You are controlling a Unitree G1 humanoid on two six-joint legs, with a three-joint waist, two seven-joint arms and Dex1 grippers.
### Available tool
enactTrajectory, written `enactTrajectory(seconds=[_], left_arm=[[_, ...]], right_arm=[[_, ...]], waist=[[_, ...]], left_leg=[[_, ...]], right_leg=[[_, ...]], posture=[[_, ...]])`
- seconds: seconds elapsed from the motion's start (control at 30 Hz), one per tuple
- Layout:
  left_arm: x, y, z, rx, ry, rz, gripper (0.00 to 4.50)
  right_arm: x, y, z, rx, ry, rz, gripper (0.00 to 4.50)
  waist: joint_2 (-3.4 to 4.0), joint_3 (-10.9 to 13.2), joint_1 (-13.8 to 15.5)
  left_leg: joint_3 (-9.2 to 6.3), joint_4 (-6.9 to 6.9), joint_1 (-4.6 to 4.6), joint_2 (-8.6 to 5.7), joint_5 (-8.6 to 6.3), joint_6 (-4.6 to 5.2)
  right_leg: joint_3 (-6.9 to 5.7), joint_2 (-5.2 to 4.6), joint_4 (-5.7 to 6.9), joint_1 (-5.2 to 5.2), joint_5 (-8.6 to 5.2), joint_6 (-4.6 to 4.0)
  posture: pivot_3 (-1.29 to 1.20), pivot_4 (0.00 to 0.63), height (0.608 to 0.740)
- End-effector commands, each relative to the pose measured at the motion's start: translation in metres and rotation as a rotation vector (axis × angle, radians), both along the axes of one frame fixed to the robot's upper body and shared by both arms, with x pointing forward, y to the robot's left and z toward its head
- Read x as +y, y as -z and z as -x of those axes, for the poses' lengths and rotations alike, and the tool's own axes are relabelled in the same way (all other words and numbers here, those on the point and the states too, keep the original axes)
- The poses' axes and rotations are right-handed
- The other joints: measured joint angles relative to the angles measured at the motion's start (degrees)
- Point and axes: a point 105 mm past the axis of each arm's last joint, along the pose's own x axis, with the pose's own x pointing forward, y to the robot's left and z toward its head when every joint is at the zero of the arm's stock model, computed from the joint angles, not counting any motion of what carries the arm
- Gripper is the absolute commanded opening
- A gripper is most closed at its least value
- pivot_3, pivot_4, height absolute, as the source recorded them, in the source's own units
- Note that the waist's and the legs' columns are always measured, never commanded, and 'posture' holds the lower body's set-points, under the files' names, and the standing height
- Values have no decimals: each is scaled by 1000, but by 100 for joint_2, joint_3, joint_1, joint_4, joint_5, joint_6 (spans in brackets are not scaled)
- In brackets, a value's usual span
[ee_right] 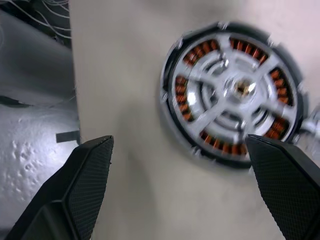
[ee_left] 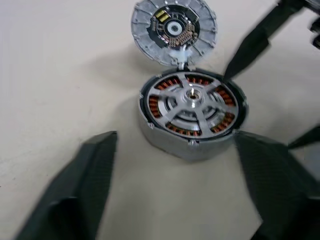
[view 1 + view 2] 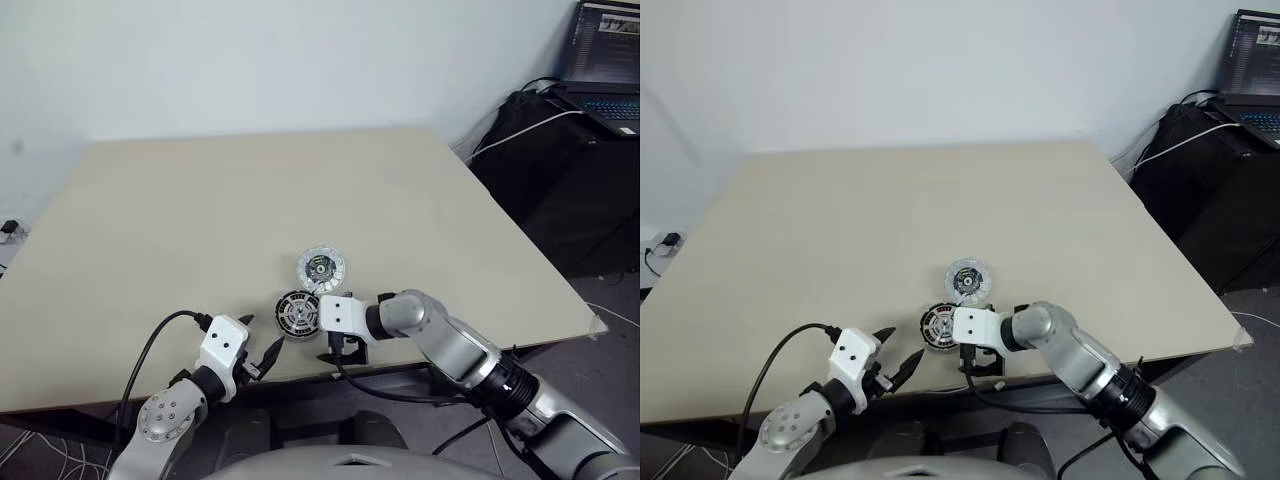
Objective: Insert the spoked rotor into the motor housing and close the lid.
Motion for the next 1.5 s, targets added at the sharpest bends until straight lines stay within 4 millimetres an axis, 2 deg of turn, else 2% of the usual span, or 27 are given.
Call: enactTrajectory(seconds=[0.03, 0.17, 0.27, 0.53, 0.8, 1.0, 1.17, 1.27, 1.33, 1.5], left_arm=[[-1, -8, 0, -37, 44, 3, 2245], [-2, -10, 1, -45, 62, 11, 914], [-2, -11, 1, -64, 68, 0, 5], [-5, -10, 1, -90, 59, -1, 0], [-9, -7, -2, -93, 60, 10, 0], [-11, -5, -2, -90, 61, 17, 0], [-15, -5, -2, -91, 61, 29, 0], [-16, -5, -2, -91, 59, 32, 0], [-16, -5, -2, -91, 59, 33, 0], [-16, -1, -3, -88, 59, 33, 0]], right_arm=[[7, -7, -7, -50, -47, 4, 4500], [12, -8, -8, -55, -81, 9, 4500], [15, -10, -8, -61, -114, 15, 3911], [18, -17, 4, -73, -199, 27, 1291], [13, 2, -2, -55, -186, 106, 1291], [7, 15, 1, -8, -233, 197, 1291], [7, 15, -7, -14, -249, 238, 1291], [7, 13, -10, -28, -260, 251, 732], [7, 12, -12, -34, -260, 254, 118], [10, 6, -17, -60, -223, 215, 46]], waist=[[-1, 0, 7], [3, 2, 11], [4, 2, 10], [6, 4, 12], [9, 4, 9], [6, -3, -4], [12, -10, 5], [18, -9, 5], [17, -11, 10], [20, -10, 7]], left_leg=[[0, 0, 0, 0, 0, 0], [1, -3, -1, 0, 0, -1], [2, -3, -1, 0, 0, -1], [2, -5, -1, 1, -1, -1], [2, -5, 0, 2, -1, -1], [6, -4, 5, 11, -1, -2], [15, -2, 11, 28, -1, -3], [20, -1, 14, 37, -1, -4], [22, -2, 14, 37, -1, -4], [23, -3, 14, 40, -1, -5]], right_leg=[[0, 0, 0, 0, 0, 0], [0, -1, -2, -1, 0, 0], [0, -2, -2, -2, 1, 0], [0, -5, -2, -3, 1, 0], [-1, -5, -1, -3, 1, 0], [-6, -4, 0, -2, 3, -3], [-22, -5, -1, -2, 9, -7], [-33, -8, -2, -3, 10, -7], [-33, -9, -3, -4, 10, -6], [-34, -11, -3, -8, 11, -7]], posture=[[0, 0, 740], [0, 0, 740], [0, 0, 740], [0, 0, 740], [0, 0, 740], [0, 0, 740], [0, 0, 740], [0, 0, 740], [0, 0, 740], [0, 0, 740]])
